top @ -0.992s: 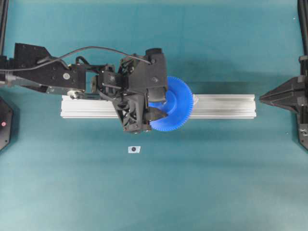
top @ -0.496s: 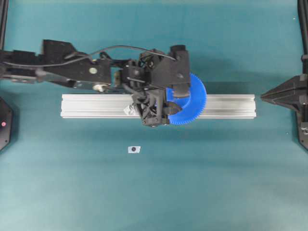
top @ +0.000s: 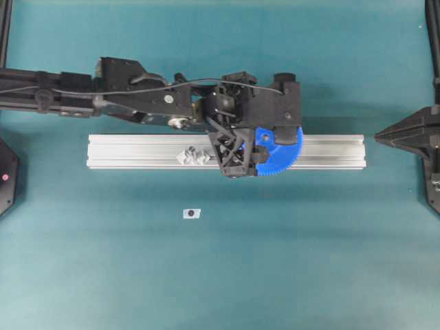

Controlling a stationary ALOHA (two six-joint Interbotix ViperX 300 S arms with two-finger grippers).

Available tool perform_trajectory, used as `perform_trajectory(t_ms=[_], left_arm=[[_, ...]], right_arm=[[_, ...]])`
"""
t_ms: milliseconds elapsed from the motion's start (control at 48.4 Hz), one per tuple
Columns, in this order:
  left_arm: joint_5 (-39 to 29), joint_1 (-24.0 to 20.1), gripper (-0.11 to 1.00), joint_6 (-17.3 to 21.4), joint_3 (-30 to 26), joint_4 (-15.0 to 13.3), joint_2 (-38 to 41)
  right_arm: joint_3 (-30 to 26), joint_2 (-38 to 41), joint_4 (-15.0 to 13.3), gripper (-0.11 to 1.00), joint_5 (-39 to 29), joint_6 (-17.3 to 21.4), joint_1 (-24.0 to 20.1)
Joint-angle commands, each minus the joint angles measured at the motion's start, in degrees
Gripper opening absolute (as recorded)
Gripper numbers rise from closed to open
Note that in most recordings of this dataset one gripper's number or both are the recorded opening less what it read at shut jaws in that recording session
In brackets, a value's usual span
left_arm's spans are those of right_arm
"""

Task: Find the location of the shaft and insert the large gear.
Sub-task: 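Move the held gear toward the right shaft and align its hole above it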

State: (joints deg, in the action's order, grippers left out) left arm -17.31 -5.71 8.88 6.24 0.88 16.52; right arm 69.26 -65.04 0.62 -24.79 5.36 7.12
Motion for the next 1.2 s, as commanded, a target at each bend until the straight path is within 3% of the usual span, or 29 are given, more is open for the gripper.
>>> perform_trajectory(t_ms=[0,744,1178], left_arm=[[0.2,-0.4,0.72,0.1,-2.1,0.2,-0.5],[-0.4,-3.1,0.72,-0.5,-2.5,0.2,0.7],[-0.8,0.9,0.72,-2.5,-0.7,0.2,0.4]], right_arm=[[-0.4,0.4,-0.1,0.05,0.4,0.4,0.2],[-0.2,-0.1,-0.1,0.05,0.4,0.4,0.3],[-0.1,-0.1,-0.1,0.05,0.4,0.4,0.3]])
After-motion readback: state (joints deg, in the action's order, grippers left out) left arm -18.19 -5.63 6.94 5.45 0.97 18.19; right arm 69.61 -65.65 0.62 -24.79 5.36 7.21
